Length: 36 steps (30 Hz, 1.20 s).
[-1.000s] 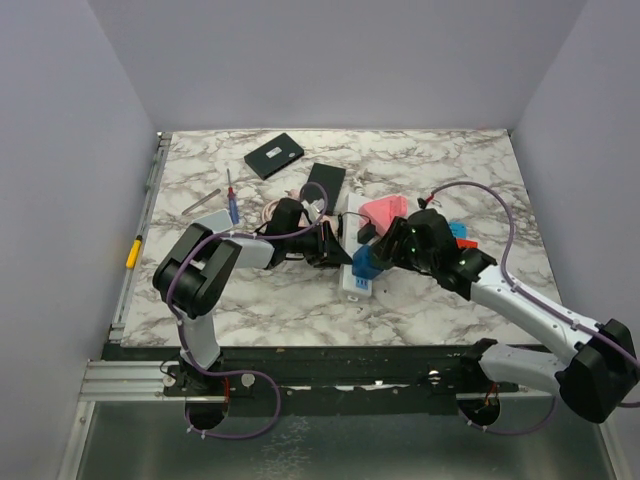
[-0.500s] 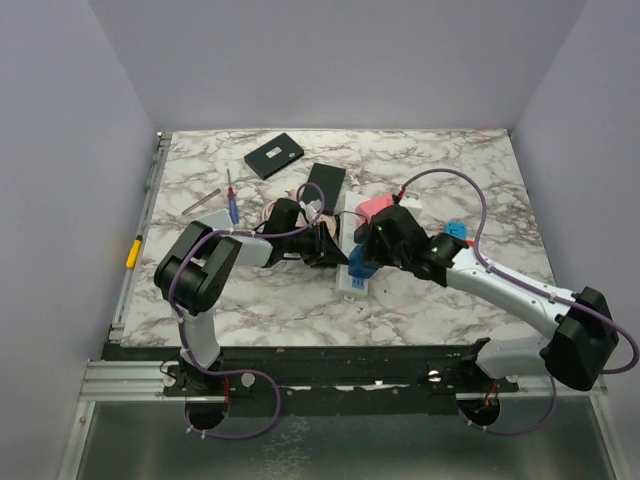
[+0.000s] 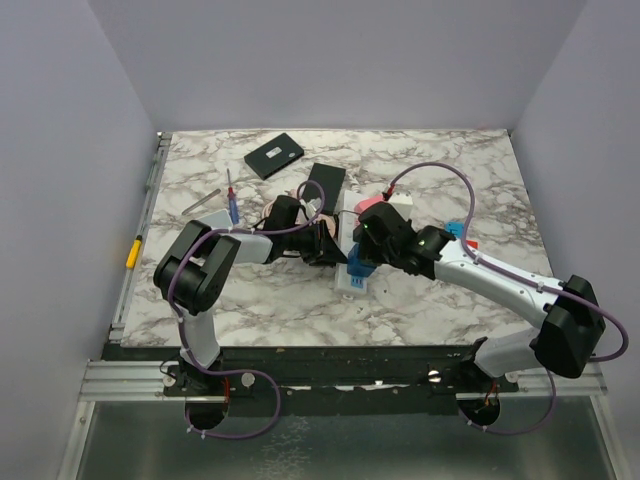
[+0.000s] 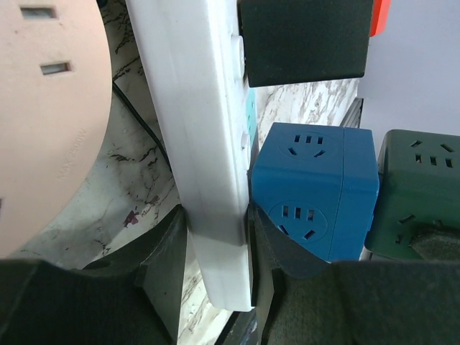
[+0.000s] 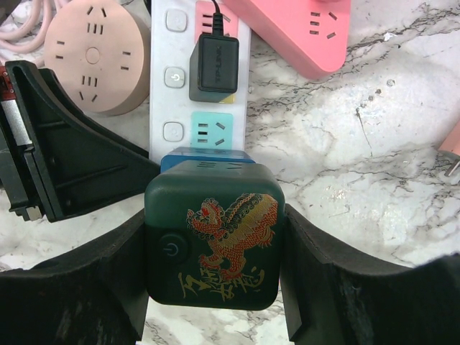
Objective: Pull the plug off the socket
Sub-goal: Remove the plug from the socket.
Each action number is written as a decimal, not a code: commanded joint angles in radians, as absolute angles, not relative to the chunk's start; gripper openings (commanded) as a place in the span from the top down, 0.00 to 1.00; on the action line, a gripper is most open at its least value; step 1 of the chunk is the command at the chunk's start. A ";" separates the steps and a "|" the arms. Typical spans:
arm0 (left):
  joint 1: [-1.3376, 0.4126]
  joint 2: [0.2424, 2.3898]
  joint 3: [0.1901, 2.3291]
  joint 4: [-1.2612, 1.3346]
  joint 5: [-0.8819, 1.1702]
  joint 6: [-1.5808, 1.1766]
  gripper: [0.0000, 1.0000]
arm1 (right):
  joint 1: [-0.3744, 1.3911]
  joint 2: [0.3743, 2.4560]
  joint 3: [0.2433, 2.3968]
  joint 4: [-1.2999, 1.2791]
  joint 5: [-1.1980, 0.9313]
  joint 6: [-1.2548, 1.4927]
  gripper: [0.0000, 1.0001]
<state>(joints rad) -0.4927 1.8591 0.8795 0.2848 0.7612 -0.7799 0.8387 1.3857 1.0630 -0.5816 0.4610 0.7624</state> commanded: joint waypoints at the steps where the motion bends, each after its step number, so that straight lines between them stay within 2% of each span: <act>1: -0.489 1.856 0.902 0.228 0.705 -0.705 1.00 | 0.845 1.355 1.112 -0.517 0.493 0.770 1.00; 17: -0.488 1.855 0.927 0.175 0.675 -0.663 1.00 | 0.655 1.250 0.979 -0.301 0.079 0.782 1.00; 36: -0.489 1.833 0.962 0.081 0.619 -0.584 1.00 | 0.647 1.251 0.975 -0.341 0.125 0.726 1.00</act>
<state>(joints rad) -0.4885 1.8454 0.9512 0.1272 0.6922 -0.6563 0.6468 1.2686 0.9611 -0.3809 0.1268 0.7498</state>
